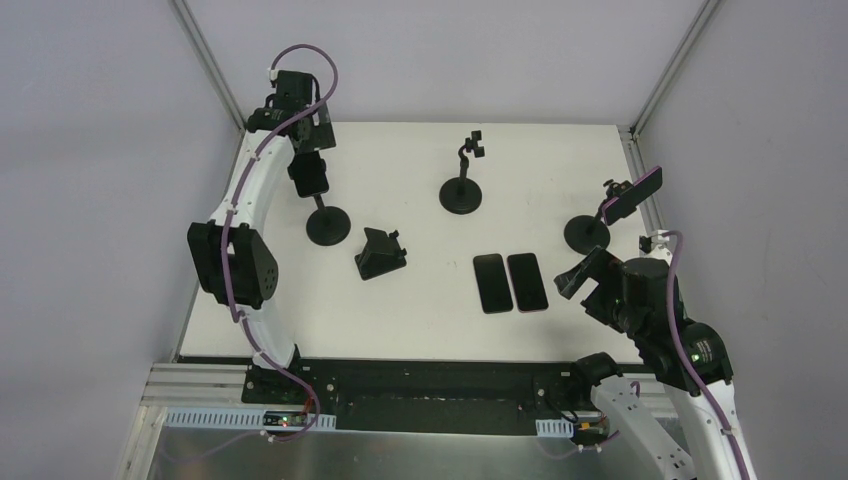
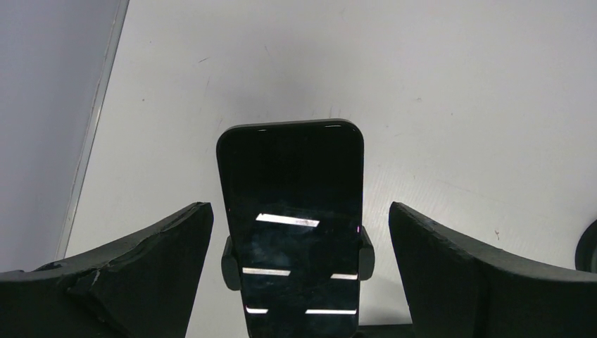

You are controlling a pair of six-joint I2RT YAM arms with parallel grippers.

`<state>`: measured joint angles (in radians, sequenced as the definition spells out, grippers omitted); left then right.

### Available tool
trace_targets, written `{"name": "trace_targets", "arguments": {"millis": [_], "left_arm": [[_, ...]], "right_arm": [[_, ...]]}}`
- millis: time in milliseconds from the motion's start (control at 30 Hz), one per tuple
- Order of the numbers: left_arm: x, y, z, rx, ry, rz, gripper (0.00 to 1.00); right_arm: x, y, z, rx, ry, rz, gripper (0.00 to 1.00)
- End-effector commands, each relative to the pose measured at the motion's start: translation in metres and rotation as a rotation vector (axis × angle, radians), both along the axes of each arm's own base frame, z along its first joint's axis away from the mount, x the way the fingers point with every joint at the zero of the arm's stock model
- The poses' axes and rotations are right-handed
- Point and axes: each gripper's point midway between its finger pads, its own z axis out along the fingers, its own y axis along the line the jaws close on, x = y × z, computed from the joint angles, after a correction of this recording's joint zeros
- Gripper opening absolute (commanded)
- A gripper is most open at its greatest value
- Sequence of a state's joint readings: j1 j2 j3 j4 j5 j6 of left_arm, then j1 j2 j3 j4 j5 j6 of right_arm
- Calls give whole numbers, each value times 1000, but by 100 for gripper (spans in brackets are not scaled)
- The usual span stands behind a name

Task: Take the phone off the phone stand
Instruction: Pick up the phone stand with the phone at the center of the board.

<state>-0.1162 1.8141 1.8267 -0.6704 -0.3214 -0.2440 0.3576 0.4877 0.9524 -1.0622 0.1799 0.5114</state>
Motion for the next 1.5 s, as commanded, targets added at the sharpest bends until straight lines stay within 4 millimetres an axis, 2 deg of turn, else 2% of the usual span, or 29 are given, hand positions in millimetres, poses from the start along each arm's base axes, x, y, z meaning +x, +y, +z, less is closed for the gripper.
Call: {"name": "trace_targets", "arguments": {"millis": [0, 867, 1000, 1300, 1467], "left_arm": [[9, 3, 9, 19, -20, -10, 99], [20, 17, -9, 23, 14, 24, 98], [24, 17, -14, 6, 17, 28, 91], [29, 16, -19, -8, 21, 33, 82], [27, 19, -14, -3, 9, 54, 76]], "right_arm": [[-1, -4, -3, -22, 7, -6, 99], [4, -2, -3, -44, 26, 18, 99], [5, -1, -1, -45, 26, 21, 99], [7, 0, -3, -48, 33, 24, 99], [7, 0, -4, -50, 34, 26, 99]]}}
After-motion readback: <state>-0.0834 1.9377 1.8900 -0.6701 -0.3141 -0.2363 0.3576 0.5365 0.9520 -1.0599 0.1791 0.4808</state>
